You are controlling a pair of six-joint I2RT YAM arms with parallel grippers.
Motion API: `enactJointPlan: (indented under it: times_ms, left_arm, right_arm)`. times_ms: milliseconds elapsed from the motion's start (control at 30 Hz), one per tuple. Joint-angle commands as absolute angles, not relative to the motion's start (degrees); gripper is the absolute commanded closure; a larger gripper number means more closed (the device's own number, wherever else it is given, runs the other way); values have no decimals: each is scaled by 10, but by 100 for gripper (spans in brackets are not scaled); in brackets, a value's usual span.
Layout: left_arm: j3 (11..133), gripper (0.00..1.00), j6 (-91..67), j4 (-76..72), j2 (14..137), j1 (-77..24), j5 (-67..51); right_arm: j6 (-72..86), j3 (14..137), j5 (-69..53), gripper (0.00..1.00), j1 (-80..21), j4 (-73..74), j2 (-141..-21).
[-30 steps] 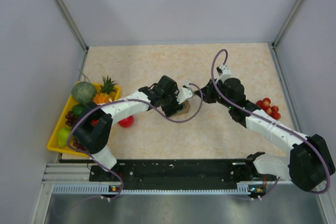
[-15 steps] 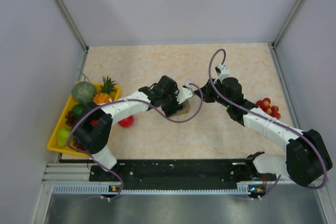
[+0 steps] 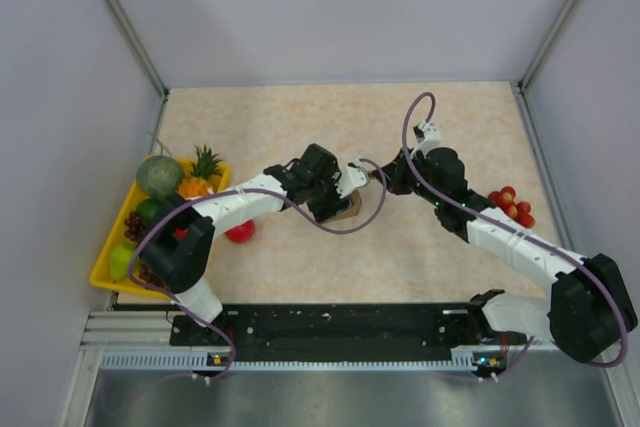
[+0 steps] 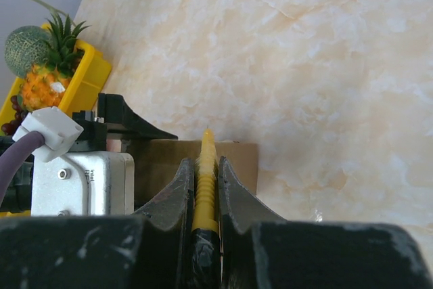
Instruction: Unpack the express box
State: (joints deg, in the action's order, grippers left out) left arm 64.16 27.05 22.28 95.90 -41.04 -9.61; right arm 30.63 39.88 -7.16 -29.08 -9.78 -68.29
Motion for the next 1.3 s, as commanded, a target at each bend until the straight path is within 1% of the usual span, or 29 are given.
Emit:
enactJointPlan:
  times_ms: [0, 700, 867, 1067, 1267]
  left_arm:
    - [625, 74, 270, 250, 992, -412, -76]
    - [625, 75, 265, 248, 996, -412, -74]
    - [629, 75, 263, 246, 1003, -412, -73]
    - [638, 76, 257, 250, 1011, -412, -72]
    - [647, 76, 245, 254, 1020, -411, -71]
  right_arm:
    - [304, 425, -76, 100, -290, -116, -679]
    - [302, 419, -96, 100, -291, -130, -712]
    - [279, 409, -115, 100, -298, -132, -718]
    - [266, 385, -140, 100, -306, -115, -710]
    - [265, 388, -154, 100, -307, -60, -693]
